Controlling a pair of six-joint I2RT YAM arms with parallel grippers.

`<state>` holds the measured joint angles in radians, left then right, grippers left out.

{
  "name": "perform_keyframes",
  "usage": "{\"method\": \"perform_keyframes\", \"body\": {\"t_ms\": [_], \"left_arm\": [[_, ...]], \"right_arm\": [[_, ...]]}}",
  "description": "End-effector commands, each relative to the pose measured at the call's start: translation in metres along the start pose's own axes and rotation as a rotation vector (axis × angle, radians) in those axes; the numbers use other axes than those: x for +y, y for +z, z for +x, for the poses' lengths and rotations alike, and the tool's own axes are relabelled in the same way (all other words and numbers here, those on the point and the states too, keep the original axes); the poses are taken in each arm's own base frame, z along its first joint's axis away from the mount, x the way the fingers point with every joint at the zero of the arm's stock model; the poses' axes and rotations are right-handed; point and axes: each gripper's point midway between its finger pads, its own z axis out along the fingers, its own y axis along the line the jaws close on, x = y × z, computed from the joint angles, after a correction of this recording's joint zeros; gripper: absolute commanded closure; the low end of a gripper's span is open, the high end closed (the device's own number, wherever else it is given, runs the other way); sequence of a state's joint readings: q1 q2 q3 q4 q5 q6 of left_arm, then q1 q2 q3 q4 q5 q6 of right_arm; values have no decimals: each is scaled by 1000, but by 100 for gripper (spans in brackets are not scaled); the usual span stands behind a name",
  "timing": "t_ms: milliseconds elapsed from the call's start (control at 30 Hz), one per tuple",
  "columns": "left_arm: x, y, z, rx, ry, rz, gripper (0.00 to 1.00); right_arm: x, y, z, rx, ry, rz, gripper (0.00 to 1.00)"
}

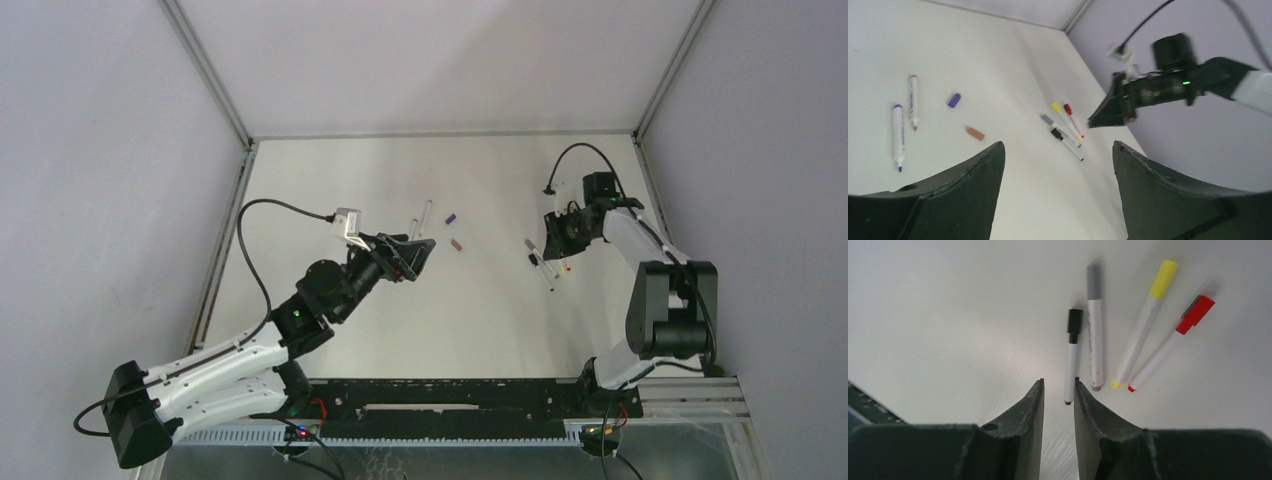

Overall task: Insert the pens into the pen caps
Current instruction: Place the pen at the center of the board, then pick up the pen from the center of the board.

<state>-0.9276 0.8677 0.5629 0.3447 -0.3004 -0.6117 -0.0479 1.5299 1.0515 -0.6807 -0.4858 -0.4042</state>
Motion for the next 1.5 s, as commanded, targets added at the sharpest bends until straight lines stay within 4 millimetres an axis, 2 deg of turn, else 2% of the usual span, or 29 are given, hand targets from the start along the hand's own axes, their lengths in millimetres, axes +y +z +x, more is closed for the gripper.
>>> {"method": "perform_keyframes", "body": {"t_ms": [0,200,433,467,500,567,800,900,933,1000,1200,1467], "left_arm": [[7,6,1,42,10,-43,18],[27,17,6,125,46,-123,18],[72,41,14,225,64,-276,20],[86,44,21,262,70,-323,20],[89,47,20,276,75,-335,21],[109,56,29,338,86,-392,24],[142,101,42,511,203,-509,35],[157,122,55,591,240,-560,56],[162,128,59,618,252,-577,58],[176,138,70,670,284,-616,59],[194,165,78,718,289,-622,59],[211,180,98,786,262,-611,62]], "right_arm": [[37,-37,-19,-151,-19,-176,66],[71,-73,-36,-298,-55,-326,66],[79,-85,-38,-346,-48,-380,66],[78,-86,-38,-351,-43,-385,66],[78,-87,-38,-355,-37,-389,66],[77,-87,-39,-358,-28,-397,66],[71,-79,-37,-343,0,-416,66],[68,-76,-36,-334,14,-419,66],[68,-75,-35,-332,17,-420,66],[66,-75,-35,-330,20,-414,66],[60,-75,-33,-330,34,-400,66],[58,-73,-32,-326,40,-390,66]]}}
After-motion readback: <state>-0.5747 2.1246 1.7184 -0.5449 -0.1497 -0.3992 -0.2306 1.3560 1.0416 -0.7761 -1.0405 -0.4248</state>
